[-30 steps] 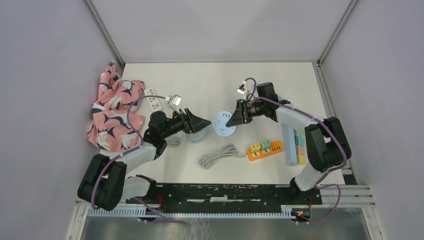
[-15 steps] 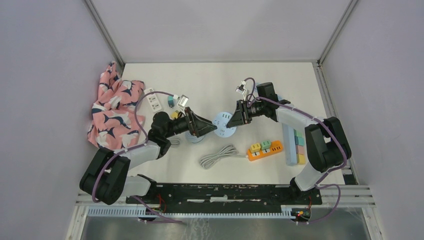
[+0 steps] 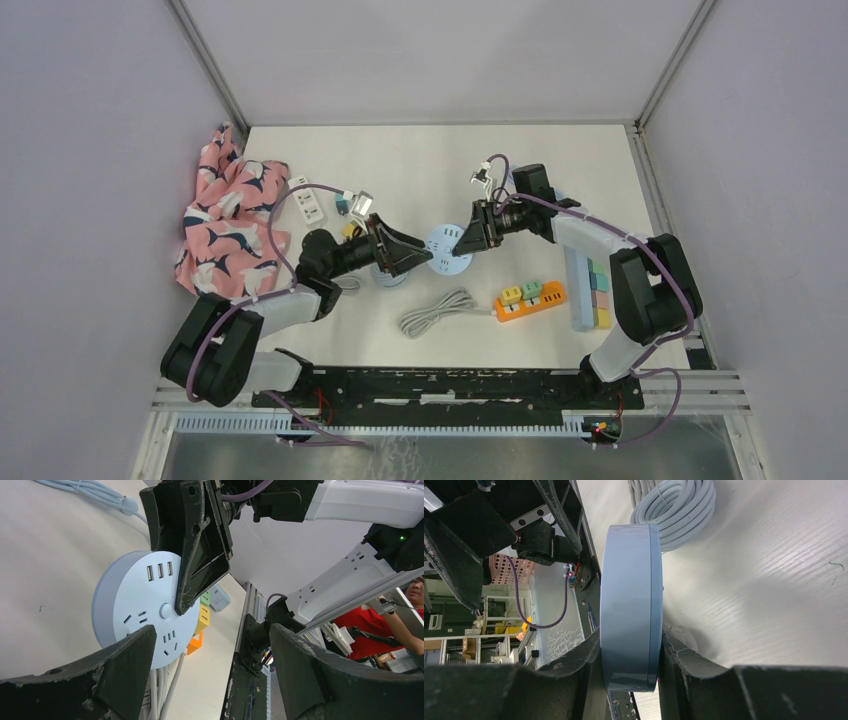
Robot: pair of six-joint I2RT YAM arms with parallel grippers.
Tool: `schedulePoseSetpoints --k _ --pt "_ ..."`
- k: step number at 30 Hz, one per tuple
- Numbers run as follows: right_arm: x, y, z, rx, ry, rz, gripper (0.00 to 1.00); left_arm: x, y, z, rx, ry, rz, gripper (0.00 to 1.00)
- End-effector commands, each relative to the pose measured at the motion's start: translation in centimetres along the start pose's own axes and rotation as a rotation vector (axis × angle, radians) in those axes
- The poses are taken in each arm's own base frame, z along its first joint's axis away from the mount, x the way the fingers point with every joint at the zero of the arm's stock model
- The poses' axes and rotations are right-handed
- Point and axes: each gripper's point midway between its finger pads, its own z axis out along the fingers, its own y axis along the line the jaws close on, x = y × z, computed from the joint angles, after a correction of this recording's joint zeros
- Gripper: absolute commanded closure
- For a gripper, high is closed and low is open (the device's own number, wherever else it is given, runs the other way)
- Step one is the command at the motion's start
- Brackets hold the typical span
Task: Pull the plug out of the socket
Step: Place the socket at the center of the board.
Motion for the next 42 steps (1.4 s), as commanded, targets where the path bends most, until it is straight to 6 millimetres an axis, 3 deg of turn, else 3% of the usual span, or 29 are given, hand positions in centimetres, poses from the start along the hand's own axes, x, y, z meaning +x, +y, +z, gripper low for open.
schedulePoseSetpoints --k 1,35,42 --pt "-2.7 5.1 -1.0 -0.145 -0.032 -0.167 0.93 -0.5 -1.2 0.2 0.06 -0.02 0.036 0.11" --pt "-2.1 5.8 -0.6 -0.175 -0.003 -0.189 0.93 -0.3 -1.3 1.3 0.125 0.056 0.078 0.08" --pt "-2.2 6.1 -0.7 -0.179 -0.005 -0.198 0.93 -0.2 0.1 1.1 0.071 0.068 0.082 0.08"
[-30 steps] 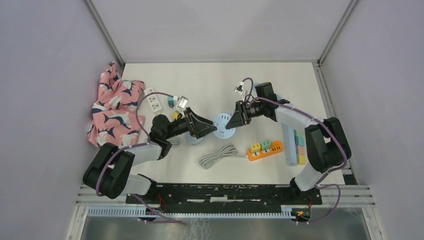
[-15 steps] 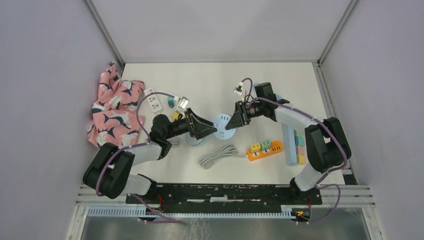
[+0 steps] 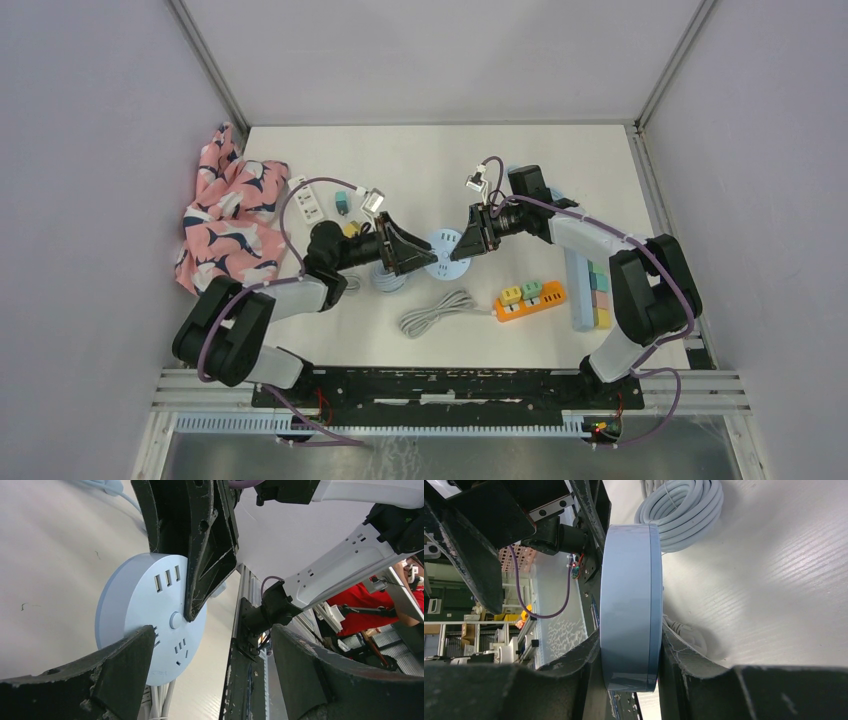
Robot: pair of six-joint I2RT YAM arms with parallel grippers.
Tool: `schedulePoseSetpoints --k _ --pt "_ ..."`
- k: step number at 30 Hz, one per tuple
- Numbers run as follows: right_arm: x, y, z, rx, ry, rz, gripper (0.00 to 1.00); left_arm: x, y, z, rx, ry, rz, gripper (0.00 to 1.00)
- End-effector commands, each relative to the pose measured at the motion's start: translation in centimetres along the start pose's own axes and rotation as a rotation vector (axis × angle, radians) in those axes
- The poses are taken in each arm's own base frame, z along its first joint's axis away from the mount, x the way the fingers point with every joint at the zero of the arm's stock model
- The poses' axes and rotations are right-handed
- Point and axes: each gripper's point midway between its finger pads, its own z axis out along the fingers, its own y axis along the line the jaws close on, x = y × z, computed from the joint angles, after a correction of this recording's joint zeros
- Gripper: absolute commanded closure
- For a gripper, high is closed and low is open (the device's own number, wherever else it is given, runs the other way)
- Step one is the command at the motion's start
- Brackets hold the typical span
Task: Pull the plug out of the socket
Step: Place the socket at the center of the board.
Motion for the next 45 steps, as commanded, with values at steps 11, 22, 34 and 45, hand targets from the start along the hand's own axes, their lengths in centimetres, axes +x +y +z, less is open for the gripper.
schedulePoseSetpoints --k 11,22,34,45 --pt "-2.9 5.4 -1.0 -0.155 -0.036 -0.177 0.93 -2.7 2.8 -2.4 -0.188 -0.078 0.119 0.08" --pt "-2.6 6.0 -0.9 -0.182 -0.026 -0.189 0.93 -0.4 2.7 0.2 -0.027 0.004 0.03 0.16" --pt "-2.6 5.8 -0.8 -0.183 -0.023 -0.184 0.8 0.1 1.4 0.8 0.045 0.033 0.037 0.96" --pt "-3.2 6.2 -2.3 -0.114 -0.035 -0.254 0.02 -3.6 0.2 -1.4 -0.132 -0.125 0.129 0.97"
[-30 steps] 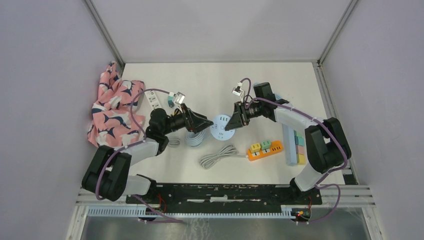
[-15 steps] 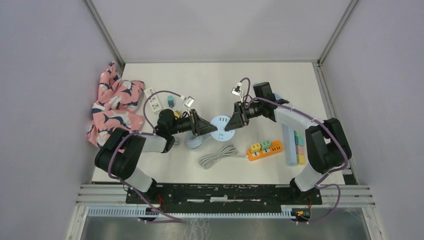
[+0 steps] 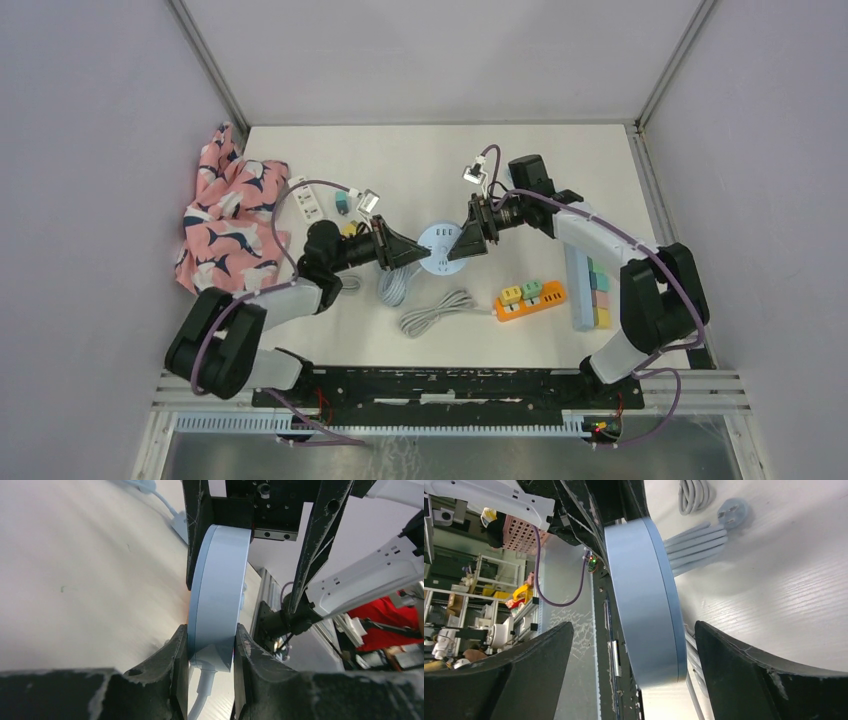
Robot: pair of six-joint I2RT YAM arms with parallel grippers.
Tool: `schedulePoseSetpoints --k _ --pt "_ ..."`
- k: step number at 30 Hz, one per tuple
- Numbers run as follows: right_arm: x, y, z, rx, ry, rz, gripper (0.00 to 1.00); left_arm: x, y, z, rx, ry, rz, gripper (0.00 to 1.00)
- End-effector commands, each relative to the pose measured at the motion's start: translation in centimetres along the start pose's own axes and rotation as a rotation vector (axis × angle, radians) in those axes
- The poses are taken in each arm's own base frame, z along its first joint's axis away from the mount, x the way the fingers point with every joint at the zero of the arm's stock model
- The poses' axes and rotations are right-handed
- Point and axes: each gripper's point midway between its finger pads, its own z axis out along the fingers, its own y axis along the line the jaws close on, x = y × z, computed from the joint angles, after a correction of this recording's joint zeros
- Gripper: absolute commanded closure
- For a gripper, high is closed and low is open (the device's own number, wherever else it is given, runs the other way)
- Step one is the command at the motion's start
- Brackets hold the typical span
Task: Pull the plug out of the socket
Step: Place the socket at the center of the board.
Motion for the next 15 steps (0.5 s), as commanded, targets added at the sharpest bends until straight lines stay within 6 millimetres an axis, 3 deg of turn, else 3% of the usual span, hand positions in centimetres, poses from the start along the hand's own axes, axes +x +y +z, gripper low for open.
schedulePoseSetpoints --k 1,7,15 --pt "-2.5 2.7 -1.7 -0.004 -0.049 -0.145 0.02 -4.7 -2.1 -1.4 -0.079 -0.166 0.17 0.97" --pt "-3.3 3.3 -2.8 0.019 -0.085 -0.171 0.0 -9.1 -0.9 -4.8 -0.357 -0.319 0.173 0.97" --pt "-3.8 4.5 -3.4 0.02 -0.121 -0.201 0.0 -15.9 1.0 -11.0 -0.709 -0.494 0.121 0.97"
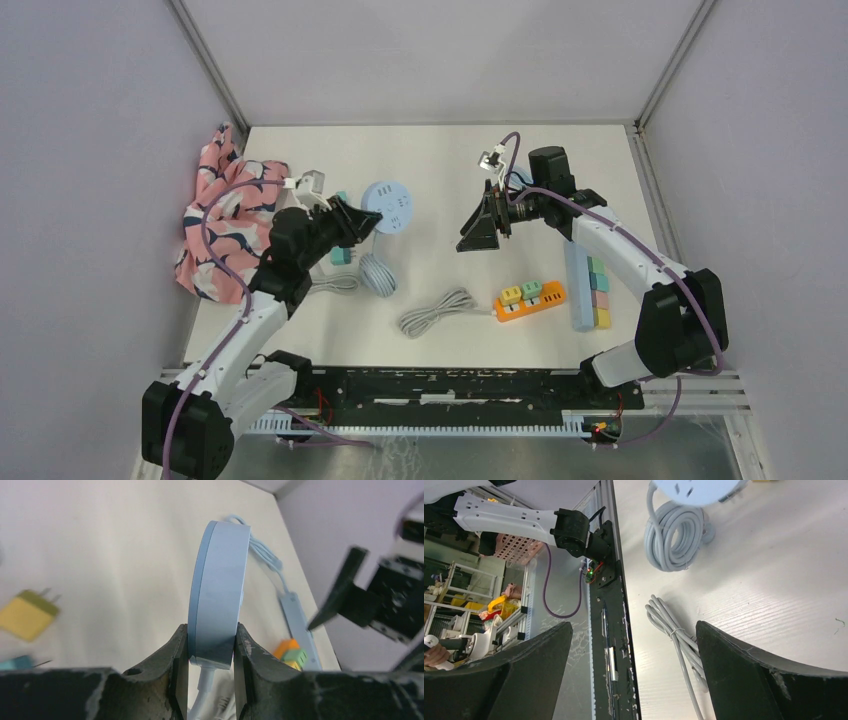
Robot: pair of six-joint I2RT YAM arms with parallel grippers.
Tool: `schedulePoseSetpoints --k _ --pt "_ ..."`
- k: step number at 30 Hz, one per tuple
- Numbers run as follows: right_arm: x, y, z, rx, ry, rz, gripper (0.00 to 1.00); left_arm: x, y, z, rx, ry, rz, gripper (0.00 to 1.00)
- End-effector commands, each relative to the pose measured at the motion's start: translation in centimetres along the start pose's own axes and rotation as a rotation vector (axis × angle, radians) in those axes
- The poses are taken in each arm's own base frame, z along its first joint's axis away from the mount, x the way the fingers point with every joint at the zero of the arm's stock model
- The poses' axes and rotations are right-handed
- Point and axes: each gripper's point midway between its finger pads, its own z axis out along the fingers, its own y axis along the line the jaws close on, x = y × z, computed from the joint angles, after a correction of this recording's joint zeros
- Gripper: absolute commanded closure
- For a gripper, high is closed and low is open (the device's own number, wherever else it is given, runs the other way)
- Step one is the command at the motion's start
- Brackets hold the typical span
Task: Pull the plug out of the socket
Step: Place the socket at the center of the board.
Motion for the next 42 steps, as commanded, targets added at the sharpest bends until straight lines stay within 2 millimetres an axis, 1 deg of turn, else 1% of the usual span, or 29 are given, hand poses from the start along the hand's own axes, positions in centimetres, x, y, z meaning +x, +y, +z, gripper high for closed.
schedulePoseSetpoints --k 1,5,8,11,14,16,18,21,26,28,29,31,34,37,39,40,42 --pt "-1.7 1.6 -0.5 -0.015 -0.046 -0.09 0.0 -9.3 0.7 -1.8 -0.168 -0.232 0.039 0.97" --pt "-1.9 1.8 -0.6 -0.016 -0.053 -0.096 0.0 -13.1 2.4 -3.0 -0.244 -0.292 0.0 0.97" --pt "-1.9 1.8 -0.6 -0.017 -0.055 -0.094 0.0 -15.2 3.6 -3.3 -0.263 -0.308 -0.049 0.97" --pt "-1.9 1.8 -0.6 -0.017 -0.06 -0.093 0.0 -17.0 5.2 -3.2 -0.29 -0.316 -0.097 0.97" --pt "-1.8 1.8 -0.6 -0.018 -0.06 -0.087 0.0 -18.2 7.5 -3.2 -0.354 -0.293 -0.1 0.97" --pt "-1.9 1.9 -0.6 -0.019 -0.063 -0.086 0.0 -18.6 9.5 -3.0 -0.422 -0.27 -0.086 0.97" --pt "-1.9 1.8 -0.6 -0.018 -0.067 -0.084 0.0 -18.2 11.2 -2.5 -0.455 -0.218 -0.086 0.97" --pt "-1.9 1.6 -0.5 -0.015 -0.067 -0.078 0.0 -17.0 13.4 -1.2 -0.46 -0.151 -0.097 0.97" --pt "-1.7 1.2 -0.4 -0.005 -0.063 -0.081 0.0 -15.4 17.8 0.6 -0.524 -0.046 -0.092 0.97" --pt "-1.6 1.1 -0.4 -0.001 -0.059 -0.084 0.0 -14.9 19.8 0.8 -0.585 -0.003 -0.077 0.97" --pt "-1.5 1.0 -0.4 0.001 -0.057 -0.086 0.0 -14.3 20.9 1.0 -0.614 0.024 -0.084 0.96" --pt "-1.4 0.8 -0.4 0.006 -0.051 -0.09 0.0 -13.7 22.2 1.2 -0.644 0.054 -0.088 0.93" --pt "-1.3 0.4 -0.5 0.015 -0.047 -0.085 0.0 -12.0 24.5 1.3 -0.706 0.103 -0.102 0.92" --pt "-1.3 0.2 -0.6 0.018 -0.048 -0.087 0.0 -10.7 25.9 1.8 -0.718 0.154 -0.112 0.9" --pt "-1.4 0.2 -0.7 0.021 -0.051 -0.091 0.0 -10.2 26.4 2.1 -0.719 0.169 -0.116 0.85" --pt "-1.4 0.3 -0.7 0.02 -0.051 -0.093 0.0 -10.1 26.6 2.2 -0.726 0.174 -0.116 0.8" --pt "-1.5 0.4 -0.8 0.018 -0.052 -0.096 0.0 -9.8 26.9 2.2 -0.732 0.193 -0.123 0.64"
